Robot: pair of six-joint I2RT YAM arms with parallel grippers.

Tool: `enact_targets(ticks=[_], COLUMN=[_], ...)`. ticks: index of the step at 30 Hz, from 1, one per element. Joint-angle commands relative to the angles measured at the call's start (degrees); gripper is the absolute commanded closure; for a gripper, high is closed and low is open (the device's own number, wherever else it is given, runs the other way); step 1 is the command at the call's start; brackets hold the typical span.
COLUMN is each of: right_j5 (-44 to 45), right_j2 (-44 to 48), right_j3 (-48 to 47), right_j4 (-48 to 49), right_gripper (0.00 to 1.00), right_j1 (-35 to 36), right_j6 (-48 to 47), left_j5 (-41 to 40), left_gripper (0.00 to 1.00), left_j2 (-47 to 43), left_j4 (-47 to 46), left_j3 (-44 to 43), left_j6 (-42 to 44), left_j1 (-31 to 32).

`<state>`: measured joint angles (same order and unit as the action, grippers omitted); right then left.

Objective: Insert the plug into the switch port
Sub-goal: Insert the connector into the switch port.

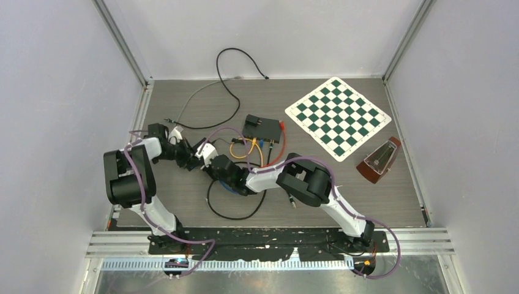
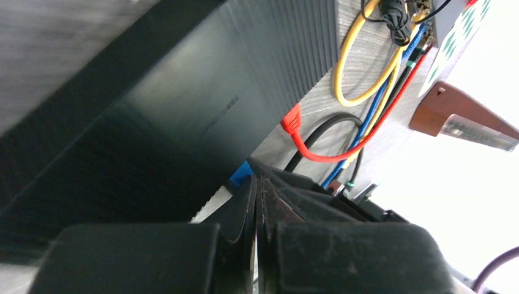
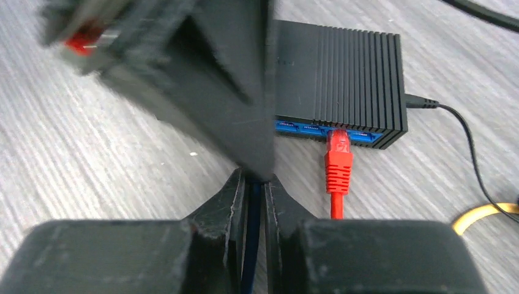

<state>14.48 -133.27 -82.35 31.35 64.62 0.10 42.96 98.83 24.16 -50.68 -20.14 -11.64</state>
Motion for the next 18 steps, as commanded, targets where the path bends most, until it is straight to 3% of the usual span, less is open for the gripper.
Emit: enact_targets(ticks=[1,3,6,9,13,16,18], right_j5=[3.4,0.1,-1.9,-2.0,-2.0,-6.0,-8.2], right_j2=[1.7,1.6,2.4,4.2,10.0,15.5,19.9], right_j3=[0.0,1.2,3.4,4.5,5.3,7.9,10.4], right_j4=[11.3,12.6,13.4,12.2,5.2,2.4,1.4], right_gripper=[0.95,0.94,0.83,0.72,0.47,0.32,0.27], right_j1=[-2.4,-2.3,-2.2,-2.4,-2.5,-3.4,-3.9], right_j6=[-1.7,-2.9,-3.6,-4.5,-4.0,-1.3,-0.2], left_j5=[1.4,1.6,0.4,-1.7,-9.8,-15.7,-20.8], left_gripper=[1.00,1.00,0.91,0.74,0.55,0.54,0.54], left_j2=[-3.3,-4.5,-6.1,-8.3,-12.3,-14.9,-16.7], left_j4=[11.7,12.2,13.6,13.9,14.9,11.6,8.1], left_j3=[-0.1,-2.3,-7.2,-10.3,-14.3,-15.4,-14.7], left_j6=[1.2,1.3,1.4,0.6,-0.3,-3.8,-7.7], left_j1=[-3.7,-5.3,-6.2,-6.4,-7.0,-7.5,-7.5])
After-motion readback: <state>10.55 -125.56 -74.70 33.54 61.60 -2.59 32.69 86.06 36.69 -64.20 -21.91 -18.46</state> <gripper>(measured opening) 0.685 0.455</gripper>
